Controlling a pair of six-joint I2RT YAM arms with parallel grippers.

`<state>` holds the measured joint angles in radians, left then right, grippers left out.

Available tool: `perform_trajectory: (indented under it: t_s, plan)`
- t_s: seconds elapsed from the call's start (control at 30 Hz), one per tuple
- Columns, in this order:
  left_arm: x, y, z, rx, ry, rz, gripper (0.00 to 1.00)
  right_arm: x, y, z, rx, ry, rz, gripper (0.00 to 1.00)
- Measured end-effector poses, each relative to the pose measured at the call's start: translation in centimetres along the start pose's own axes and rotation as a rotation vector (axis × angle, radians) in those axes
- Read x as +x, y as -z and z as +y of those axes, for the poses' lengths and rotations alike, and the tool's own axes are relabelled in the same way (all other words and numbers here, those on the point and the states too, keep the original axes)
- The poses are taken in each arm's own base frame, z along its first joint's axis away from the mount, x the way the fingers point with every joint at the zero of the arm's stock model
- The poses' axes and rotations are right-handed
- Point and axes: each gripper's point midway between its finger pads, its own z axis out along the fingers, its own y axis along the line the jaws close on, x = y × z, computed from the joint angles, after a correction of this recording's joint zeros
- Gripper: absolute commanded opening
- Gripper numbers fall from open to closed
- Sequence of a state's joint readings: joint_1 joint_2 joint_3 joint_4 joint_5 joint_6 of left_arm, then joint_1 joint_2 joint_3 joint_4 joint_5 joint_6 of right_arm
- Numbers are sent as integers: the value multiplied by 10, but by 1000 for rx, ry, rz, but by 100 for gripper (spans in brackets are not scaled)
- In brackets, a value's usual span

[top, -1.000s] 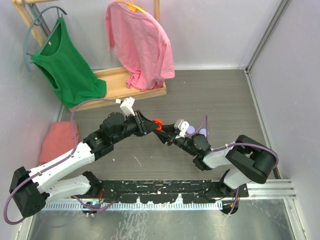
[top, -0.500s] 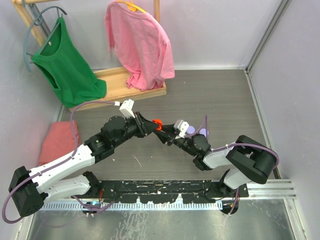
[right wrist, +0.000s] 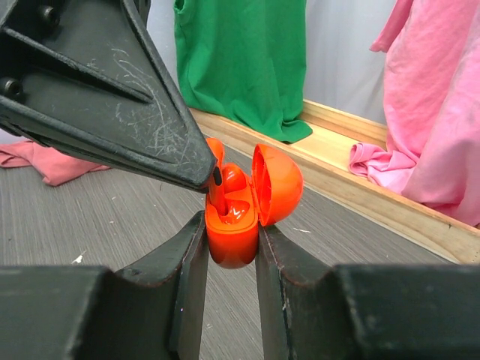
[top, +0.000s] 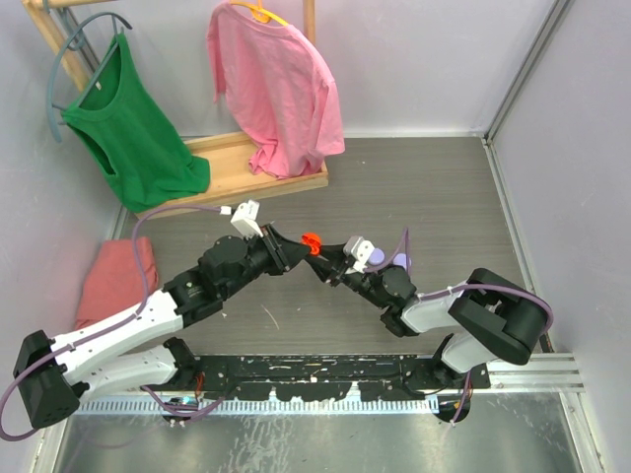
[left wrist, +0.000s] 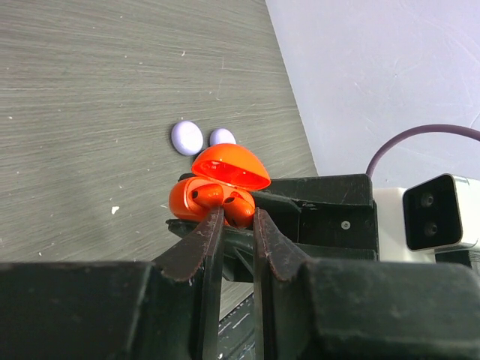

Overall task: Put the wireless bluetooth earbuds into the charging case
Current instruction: Place the earbud in the charging case.

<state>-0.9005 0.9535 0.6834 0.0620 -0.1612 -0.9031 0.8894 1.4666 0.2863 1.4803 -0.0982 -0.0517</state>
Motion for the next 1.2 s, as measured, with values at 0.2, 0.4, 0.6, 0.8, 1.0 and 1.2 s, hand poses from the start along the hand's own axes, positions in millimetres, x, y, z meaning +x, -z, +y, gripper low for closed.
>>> perform_trajectory:
  t_s: [0.2, 0.4, 0.6, 0.8, 1.0, 1.2]
  plan:
    - [3, 1, 3, -24, 8, 0, 18, 0, 0, -2, 8, 3, 2, 1]
    - [4, 1, 5, -46, 18, 6, 25, 2, 0, -2, 9, 4, 7, 1]
    - [4, 2, 7, -78, 10, 22, 35, 1, 0, -2, 10, 5, 4, 1]
    - [9, 4, 14, -111, -2, 47, 45, 0, 0, -3, 19, 6, -1, 1]
    - [9, 7, 12, -115, -16, 63, 56, -2, 0, -5, 26, 6, -7, 1]
    - [-8, 11, -12, -61, -58, 49, 64, -2, 0, -5, 27, 6, -7, 1]
